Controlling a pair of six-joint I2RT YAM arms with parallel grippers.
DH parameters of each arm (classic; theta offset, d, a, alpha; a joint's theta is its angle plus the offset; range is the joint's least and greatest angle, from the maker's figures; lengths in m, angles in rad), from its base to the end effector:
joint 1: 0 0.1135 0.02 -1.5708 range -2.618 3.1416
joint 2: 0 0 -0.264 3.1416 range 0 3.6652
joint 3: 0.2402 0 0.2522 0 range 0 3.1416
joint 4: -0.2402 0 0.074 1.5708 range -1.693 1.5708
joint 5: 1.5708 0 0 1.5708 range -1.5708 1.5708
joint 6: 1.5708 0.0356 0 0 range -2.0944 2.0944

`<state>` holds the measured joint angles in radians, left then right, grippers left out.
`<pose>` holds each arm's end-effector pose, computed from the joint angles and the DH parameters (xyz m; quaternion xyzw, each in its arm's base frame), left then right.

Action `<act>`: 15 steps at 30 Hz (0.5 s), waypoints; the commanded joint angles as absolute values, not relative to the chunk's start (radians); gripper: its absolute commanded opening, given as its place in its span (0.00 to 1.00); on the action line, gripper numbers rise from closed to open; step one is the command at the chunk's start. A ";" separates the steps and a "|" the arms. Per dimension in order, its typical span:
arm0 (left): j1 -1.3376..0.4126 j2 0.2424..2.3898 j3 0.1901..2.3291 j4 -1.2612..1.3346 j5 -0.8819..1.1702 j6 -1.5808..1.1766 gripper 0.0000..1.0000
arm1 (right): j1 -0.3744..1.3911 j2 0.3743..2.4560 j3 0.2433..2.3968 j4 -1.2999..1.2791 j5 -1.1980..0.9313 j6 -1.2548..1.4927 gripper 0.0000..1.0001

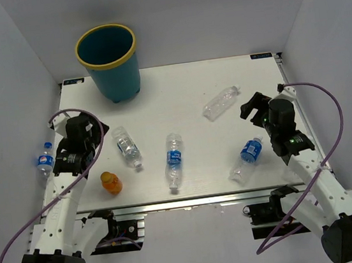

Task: Put the plastic bottles in the bin

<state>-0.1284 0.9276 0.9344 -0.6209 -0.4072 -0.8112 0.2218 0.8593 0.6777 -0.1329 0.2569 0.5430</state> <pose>0.1936 -0.0108 0.3249 -0.3788 0.7881 -0.0440 0.4832 0.1995 0.0357 0.2947 0.2026 0.7801 0.1213 0.5794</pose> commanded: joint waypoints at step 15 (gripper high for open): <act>-0.129 0.979 0.907 -1.183 -0.235 -0.650 0.98 | 0.215 0.934 0.683 -0.035 0.195 0.472 0.89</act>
